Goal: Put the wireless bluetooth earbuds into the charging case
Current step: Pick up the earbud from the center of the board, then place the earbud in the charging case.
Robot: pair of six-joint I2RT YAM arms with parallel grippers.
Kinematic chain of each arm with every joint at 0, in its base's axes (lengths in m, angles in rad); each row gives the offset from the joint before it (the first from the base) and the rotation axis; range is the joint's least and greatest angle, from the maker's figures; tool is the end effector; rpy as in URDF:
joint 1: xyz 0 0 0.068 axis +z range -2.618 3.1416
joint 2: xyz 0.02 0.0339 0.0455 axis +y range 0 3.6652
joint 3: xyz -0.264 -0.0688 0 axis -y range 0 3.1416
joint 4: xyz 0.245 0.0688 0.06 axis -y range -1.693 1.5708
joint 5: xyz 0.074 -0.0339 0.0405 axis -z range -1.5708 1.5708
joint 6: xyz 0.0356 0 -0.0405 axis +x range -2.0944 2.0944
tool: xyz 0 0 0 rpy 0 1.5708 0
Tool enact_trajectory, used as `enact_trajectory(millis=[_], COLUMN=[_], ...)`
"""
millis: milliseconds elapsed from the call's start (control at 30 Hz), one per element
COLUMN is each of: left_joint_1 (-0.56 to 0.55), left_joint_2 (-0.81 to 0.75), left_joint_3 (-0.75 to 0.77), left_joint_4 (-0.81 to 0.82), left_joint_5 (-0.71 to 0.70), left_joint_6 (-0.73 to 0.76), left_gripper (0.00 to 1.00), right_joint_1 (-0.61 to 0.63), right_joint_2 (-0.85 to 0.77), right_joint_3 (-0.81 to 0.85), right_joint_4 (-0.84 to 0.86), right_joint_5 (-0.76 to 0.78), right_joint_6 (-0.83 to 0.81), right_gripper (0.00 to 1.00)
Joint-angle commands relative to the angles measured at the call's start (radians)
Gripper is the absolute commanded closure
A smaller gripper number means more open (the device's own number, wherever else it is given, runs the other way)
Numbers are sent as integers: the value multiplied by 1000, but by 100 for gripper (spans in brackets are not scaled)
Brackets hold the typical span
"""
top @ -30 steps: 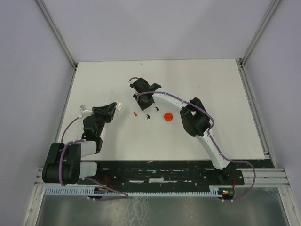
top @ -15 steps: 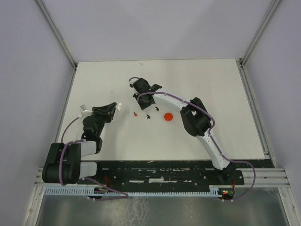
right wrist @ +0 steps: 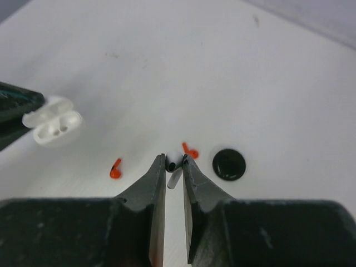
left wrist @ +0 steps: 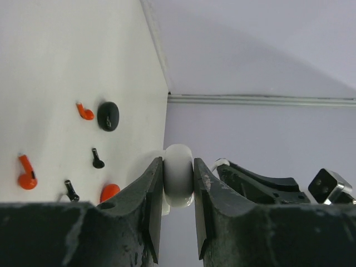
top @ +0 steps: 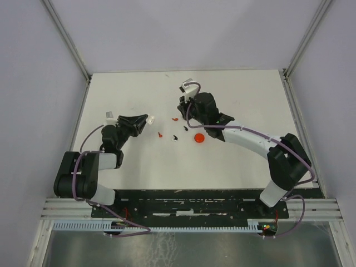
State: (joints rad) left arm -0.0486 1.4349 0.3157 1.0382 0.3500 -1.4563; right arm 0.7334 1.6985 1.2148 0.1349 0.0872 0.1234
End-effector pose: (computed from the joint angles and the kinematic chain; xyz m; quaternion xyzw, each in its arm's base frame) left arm 0.2513 -0.0244 0.1721 -0.3785 0.6283 -0.5497 0.3998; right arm 0.3002 0.2663 0.2771 -0.2219 0.7880 0.2056 0.5362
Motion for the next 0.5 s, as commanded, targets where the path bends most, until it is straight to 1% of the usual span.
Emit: enact_trajectory(millis=[0, 67, 167, 200, 267, 333, 467], left_joint_1=[-57, -88, -133, -146, -167, -186, -208], left_joint_2=[89, 138, 211, 222, 257, 277, 295], left_joint_3=[96, 119, 147, 153, 163, 170, 177], left_joint_4=[133, 192, 264, 279, 308, 324, 320], left_joint_5=[136, 158, 175, 177, 175, 169, 154], left_joint_6=[-90, -128, -177, -187, -205, -216, -214], left_gripper=[97, 97, 97, 97, 97, 97, 97], right_joint_1=[-27, -36, -38, -38, -38, -38, -38], right_joint_2=[-81, -114, -133, -130, -124, -125, -124], right_joint_3=[-132, -217, -369, -389, -427, -439, -471], right_joint_4=[295, 419, 710, 774, 835, 849, 931], right_joint_5=[-66, -111, -165, -181, -207, -220, -225], right_joint_6=[-63, -83, -118, -124, -129, -128, -125], right_gripper=[99, 99, 99, 99, 99, 99, 98])
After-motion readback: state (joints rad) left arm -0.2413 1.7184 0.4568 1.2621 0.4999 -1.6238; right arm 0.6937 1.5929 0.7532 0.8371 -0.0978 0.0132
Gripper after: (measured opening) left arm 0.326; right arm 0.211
